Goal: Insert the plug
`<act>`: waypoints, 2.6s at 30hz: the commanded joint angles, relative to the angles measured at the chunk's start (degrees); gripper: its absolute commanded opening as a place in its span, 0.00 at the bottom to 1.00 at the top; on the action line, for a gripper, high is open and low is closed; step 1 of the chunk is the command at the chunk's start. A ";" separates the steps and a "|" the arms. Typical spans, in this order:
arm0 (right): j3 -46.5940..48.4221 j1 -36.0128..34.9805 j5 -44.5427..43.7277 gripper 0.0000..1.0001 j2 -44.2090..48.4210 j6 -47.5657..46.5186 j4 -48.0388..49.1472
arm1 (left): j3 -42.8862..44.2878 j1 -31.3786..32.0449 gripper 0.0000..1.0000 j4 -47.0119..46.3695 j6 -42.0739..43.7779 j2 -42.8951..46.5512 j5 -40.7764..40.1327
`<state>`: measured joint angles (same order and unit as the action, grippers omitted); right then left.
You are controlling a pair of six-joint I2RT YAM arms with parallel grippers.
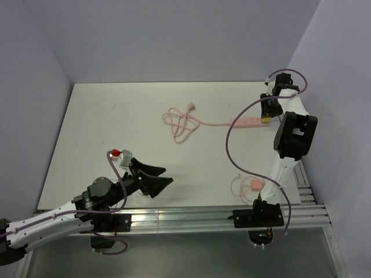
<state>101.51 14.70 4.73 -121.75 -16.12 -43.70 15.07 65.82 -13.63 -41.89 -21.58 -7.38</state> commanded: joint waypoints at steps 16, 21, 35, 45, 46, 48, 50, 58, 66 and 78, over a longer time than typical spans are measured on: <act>-10.37 0.68 -0.51 1.00 9.15 5.47 8.80 | 0.92 -0.26 0.89 1.59 -1.18 0.58 -0.97; -17.39 -1.50 -7.08 1.00 21.36 14.87 13.55 | 2.15 -0.26 0.91 3.60 -1.27 1.45 -2.63; -41.08 -18.39 -14.40 0.97 56.83 65.93 -5.70 | 11.64 -0.34 1.00 18.37 -8.47 -6.53 -5.90; -52.12 -18.13 -19.40 0.48 78.95 82.04 -20.26 | 16.13 -0.43 0.99 21.54 -11.90 -12.08 -3.88; -51.77 -18.13 -20.63 0.48 78.69 83.26 -22.72 | 16.04 -0.43 0.99 21.45 -11.81 -12.08 -3.79; -51.24 -18.13 -24.93 0.49 77.90 84.05 -28.52 | 15.52 -0.43 1.00 20.92 -11.99 -11.47 -3.96; -51.41 -18.13 -27.92 0.50 76.94 86.95 -33.87 | 15.17 -0.43 1.00 20.66 -11.99 -11.03 -4.14; -58.62 -18.13 -25.39 0.60 77.20 85.20 -32.59 | 14.73 -0.43 1.00 21.27 -10.76 -8.92 -4.84; -59.50 -18.13 -22.75 0.79 70.17 85.99 -29.08 | 15.60 -0.43 0.99 21.36 -10.14 -8.30 -5.28; -63.98 -18.13 -22.93 0.67 63.93 86.61 -22.57 | 14.72 -0.52 0.99 19.52 -9.88 -9.17 -4.67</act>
<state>38.17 -3.70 -17.06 -56.88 69.82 -69.14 28.64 65.65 8.19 -53.01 -30.17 -12.14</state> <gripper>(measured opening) 0.673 0.989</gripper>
